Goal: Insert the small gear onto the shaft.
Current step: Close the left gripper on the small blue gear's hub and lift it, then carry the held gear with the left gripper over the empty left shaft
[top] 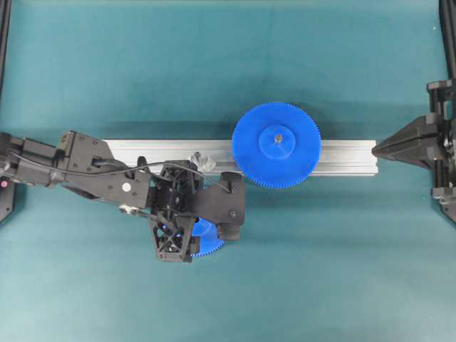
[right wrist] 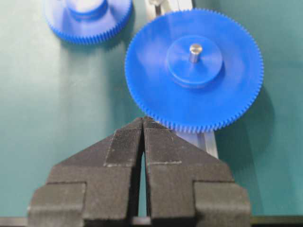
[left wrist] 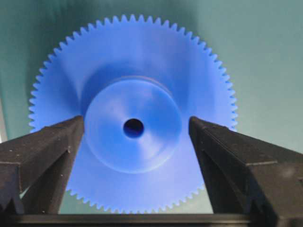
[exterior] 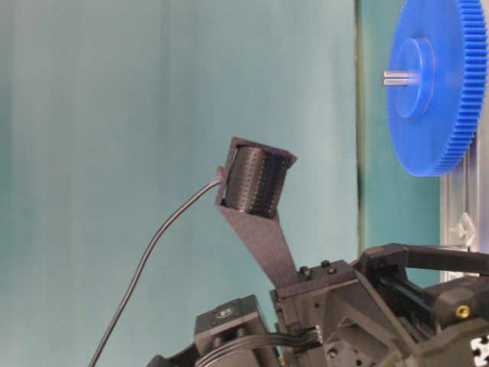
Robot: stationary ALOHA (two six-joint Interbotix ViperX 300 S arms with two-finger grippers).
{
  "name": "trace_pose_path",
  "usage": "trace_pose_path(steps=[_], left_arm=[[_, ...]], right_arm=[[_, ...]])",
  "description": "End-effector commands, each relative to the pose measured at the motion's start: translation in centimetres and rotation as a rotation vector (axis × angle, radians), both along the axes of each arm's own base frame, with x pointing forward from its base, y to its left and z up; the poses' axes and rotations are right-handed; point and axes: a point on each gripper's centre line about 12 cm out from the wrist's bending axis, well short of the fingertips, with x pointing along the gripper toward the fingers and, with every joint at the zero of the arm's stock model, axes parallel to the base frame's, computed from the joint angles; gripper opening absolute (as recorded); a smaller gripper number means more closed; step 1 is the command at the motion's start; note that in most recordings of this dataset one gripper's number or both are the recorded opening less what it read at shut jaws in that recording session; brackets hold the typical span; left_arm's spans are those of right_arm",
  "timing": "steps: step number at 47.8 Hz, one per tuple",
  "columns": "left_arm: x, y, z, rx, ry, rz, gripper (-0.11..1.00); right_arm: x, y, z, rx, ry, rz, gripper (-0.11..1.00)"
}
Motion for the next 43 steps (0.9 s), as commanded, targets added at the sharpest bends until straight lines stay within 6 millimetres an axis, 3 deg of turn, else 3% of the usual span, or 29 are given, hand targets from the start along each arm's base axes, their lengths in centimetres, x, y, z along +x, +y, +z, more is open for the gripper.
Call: trace_pose_path(steps=[1, 43], left_arm=[[0.4, 0.1, 0.8, -0.002, -0.028, 0.002, 0.90], [0.3, 0.3, -0.8, 0.000, 0.012, 0.012, 0.90]], right_arm=[[0.2, -0.1, 0.5, 0.005, -0.016, -0.008, 0.03], [-0.5, 0.0, 0.4, 0.007, -0.039, -0.009, 0.03]])
